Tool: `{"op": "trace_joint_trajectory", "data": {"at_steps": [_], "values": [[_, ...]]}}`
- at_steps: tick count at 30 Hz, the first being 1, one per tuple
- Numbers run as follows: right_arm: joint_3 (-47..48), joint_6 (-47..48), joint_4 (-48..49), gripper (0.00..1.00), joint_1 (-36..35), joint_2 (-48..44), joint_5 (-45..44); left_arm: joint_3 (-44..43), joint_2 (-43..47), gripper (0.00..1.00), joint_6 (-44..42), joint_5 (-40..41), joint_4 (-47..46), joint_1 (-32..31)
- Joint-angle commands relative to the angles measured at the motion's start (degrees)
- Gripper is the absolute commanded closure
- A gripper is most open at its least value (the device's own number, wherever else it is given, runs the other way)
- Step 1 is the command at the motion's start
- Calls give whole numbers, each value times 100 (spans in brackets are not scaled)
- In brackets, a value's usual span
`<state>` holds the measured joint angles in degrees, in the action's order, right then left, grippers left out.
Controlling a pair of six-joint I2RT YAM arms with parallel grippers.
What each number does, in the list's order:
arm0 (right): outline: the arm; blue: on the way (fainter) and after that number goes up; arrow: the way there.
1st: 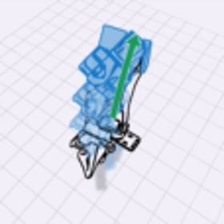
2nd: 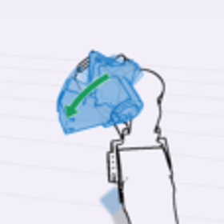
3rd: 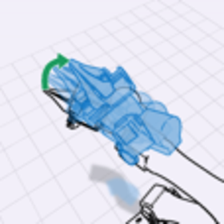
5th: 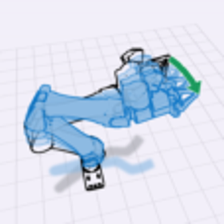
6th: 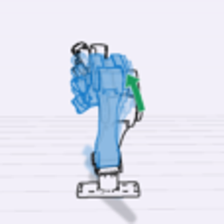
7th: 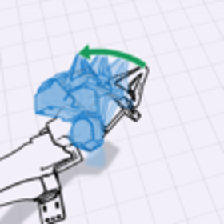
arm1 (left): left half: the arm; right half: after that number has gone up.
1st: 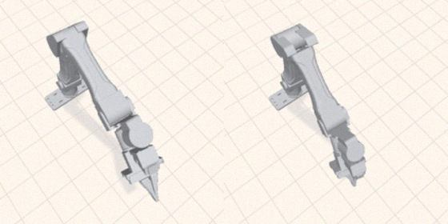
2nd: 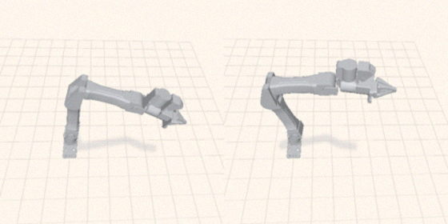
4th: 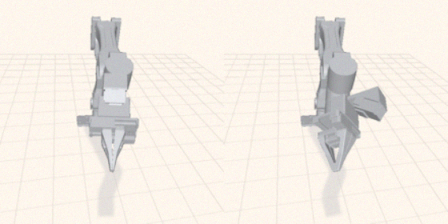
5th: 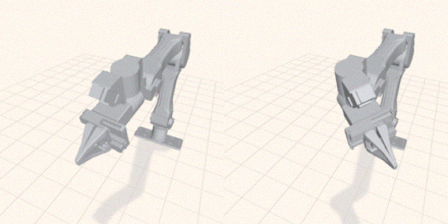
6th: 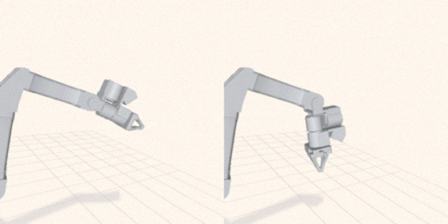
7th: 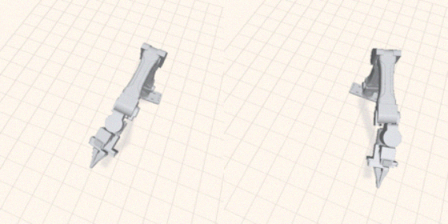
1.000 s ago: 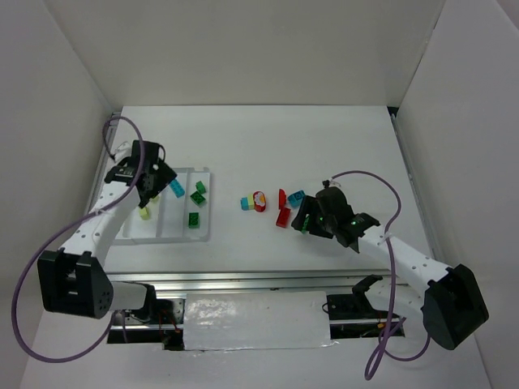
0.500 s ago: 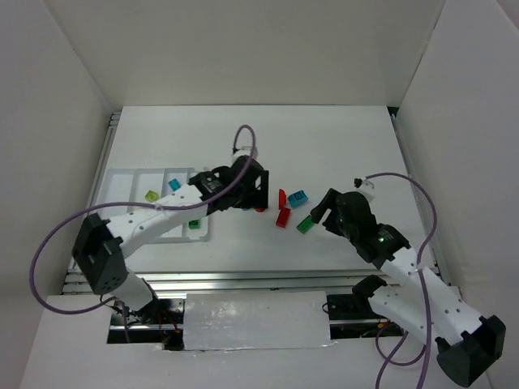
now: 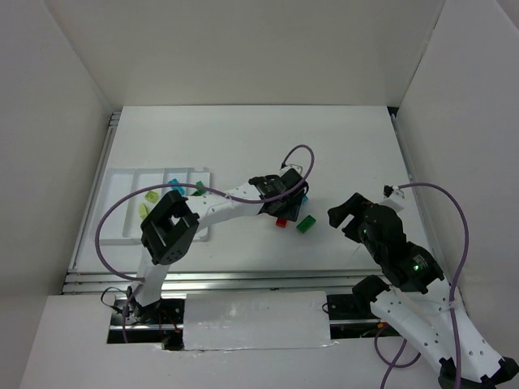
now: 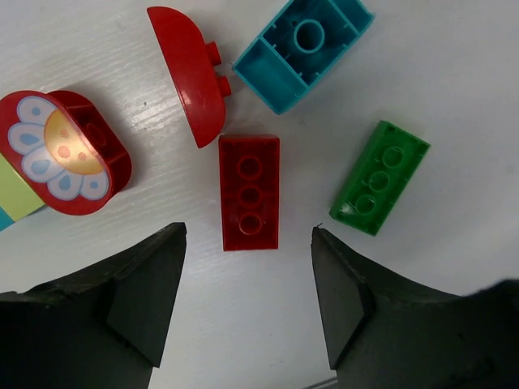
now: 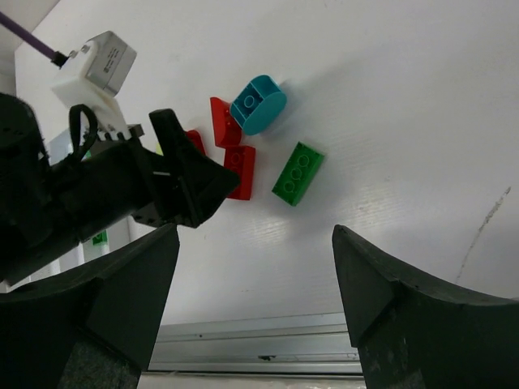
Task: Sort the legos into containers by color
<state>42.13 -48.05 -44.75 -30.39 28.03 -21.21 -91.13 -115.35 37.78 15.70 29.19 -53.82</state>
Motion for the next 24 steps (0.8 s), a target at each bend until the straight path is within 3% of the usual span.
{"op": "trace_joint_trajectory", "data": {"at_steps": [1,3,9,12,15,16,19,24], "values": [[173,129,-218,16,-28,-87,29,-352,-321,25,28,231,130,-23],[173,156,-201,16,-28,-105,135,-405,-444,31,71,275,175,-23],[199,270,-139,16,-28,-26,232,-555,-927,31,98,258,184,-23],[173,314,-95,16,-28,-43,275,-669,-1121,37,107,231,236,-23],[146,340,-86,16,-28,-87,276,-660,-1192,60,142,293,306,-23],[155,340,-86,16,-28,-96,258,-643,-1122,76,194,354,350,-23],[173,367,-69,16,-28,-88,275,-354,-554,100,282,530,421,-32],[190,393,-51,16,-28,-52,328,288,1020,100,248,941,412,-32]]}}
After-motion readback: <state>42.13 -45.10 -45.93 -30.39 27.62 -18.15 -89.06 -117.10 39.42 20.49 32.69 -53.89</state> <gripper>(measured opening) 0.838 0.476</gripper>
